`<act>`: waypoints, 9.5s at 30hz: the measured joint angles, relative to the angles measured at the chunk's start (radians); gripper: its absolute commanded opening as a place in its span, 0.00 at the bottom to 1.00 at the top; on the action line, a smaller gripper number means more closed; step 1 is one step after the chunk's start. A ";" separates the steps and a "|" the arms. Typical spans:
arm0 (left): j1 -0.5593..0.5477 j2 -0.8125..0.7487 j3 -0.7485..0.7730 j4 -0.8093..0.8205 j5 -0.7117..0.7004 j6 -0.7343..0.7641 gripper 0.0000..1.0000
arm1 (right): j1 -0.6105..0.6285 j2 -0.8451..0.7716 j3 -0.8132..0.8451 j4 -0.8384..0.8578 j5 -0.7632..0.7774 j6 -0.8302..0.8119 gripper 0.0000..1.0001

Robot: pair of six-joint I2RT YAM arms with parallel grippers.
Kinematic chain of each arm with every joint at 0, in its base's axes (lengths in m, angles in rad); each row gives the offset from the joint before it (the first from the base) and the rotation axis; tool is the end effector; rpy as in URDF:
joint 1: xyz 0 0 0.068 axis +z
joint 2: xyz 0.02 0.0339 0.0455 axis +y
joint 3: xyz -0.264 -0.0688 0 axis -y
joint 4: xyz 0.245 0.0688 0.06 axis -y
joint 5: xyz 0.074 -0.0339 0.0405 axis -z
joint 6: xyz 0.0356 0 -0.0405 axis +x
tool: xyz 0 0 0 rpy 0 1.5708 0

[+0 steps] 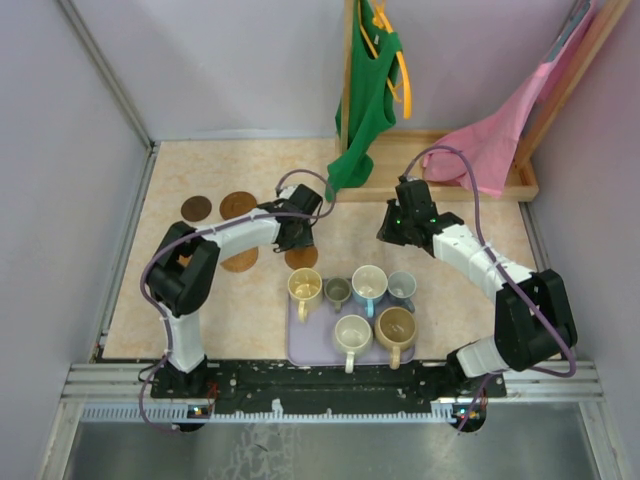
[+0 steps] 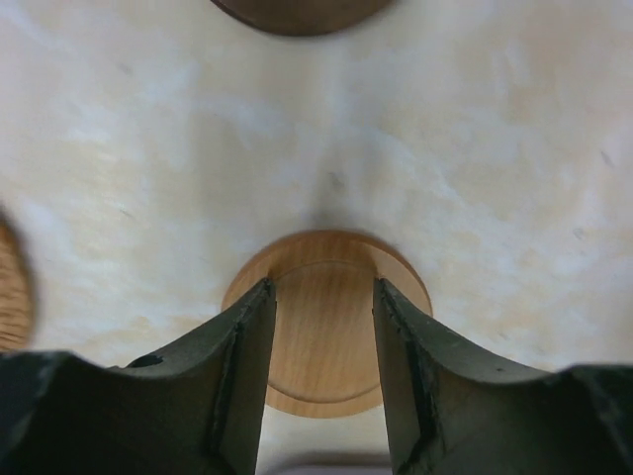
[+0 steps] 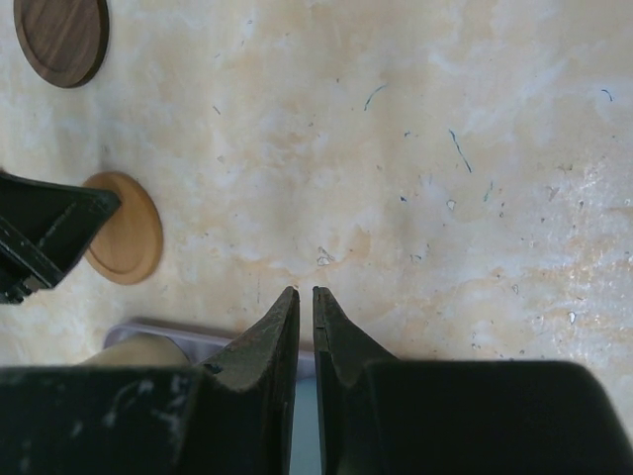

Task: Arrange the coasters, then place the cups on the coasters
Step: Move the tray to the center of the board, then pick up the cup from the tray.

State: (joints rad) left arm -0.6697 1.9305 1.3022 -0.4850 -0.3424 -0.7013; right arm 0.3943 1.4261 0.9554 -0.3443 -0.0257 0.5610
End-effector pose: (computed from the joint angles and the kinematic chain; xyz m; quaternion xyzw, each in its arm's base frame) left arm 0.3162 -0.2351 0.1687 -0.0538 0.9590 -0.0130 0.2780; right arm 0.2791 0.1171 0.2374 0.0726 0.9265 0.1802 0.3222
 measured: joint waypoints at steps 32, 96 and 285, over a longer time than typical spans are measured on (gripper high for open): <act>0.059 -0.007 -0.019 0.021 -0.055 0.028 0.50 | 0.000 0.025 0.010 -0.005 -0.023 -0.008 0.12; 0.007 -0.067 -0.076 -0.064 0.025 0.053 0.50 | 0.005 0.043 0.016 0.008 -0.029 0.009 0.12; -0.364 -0.786 -0.340 -0.258 -0.008 -0.127 0.91 | 0.209 -0.234 0.052 -0.195 0.269 0.076 0.87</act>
State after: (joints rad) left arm -1.0340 1.1442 0.9627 -0.7429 -0.3504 -0.8280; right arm 0.6033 1.1923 1.0077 -0.5388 0.2432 0.6365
